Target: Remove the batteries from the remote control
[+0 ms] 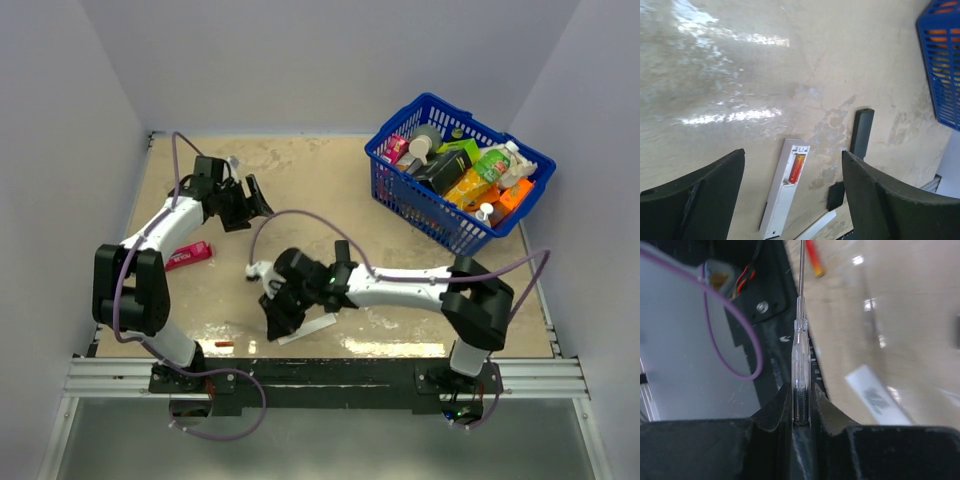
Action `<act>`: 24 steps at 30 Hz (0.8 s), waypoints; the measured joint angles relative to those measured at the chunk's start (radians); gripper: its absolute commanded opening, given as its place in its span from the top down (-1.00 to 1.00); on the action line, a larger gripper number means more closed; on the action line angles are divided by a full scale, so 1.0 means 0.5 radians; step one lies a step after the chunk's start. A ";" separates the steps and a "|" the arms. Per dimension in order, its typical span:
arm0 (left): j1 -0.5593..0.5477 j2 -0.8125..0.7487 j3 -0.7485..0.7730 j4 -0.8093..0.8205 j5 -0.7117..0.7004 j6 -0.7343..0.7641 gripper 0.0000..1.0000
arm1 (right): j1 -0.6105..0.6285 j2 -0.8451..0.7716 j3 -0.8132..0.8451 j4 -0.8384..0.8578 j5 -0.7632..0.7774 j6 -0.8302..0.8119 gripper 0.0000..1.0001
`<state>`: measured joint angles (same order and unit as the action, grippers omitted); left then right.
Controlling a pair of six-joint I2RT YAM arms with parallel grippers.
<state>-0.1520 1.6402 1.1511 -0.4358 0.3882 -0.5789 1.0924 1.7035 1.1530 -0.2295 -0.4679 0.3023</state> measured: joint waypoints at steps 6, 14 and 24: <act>0.074 -0.098 0.036 -0.149 -0.176 0.039 -0.68 | 0.416 0.264 -0.062 0.139 0.008 0.111 1.00; 0.082 -0.124 0.040 -0.225 -0.248 0.054 -0.66 | 0.462 0.359 -0.082 0.217 0.011 0.171 1.00; 0.082 -0.124 0.015 -0.218 -0.266 0.101 -0.60 | 0.459 0.391 -0.040 0.227 0.081 0.217 1.00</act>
<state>-0.1112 1.5780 1.1587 -0.5449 0.2550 -0.5282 1.3216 1.8992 1.1332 -0.1158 -0.4274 0.4107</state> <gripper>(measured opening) 0.819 0.160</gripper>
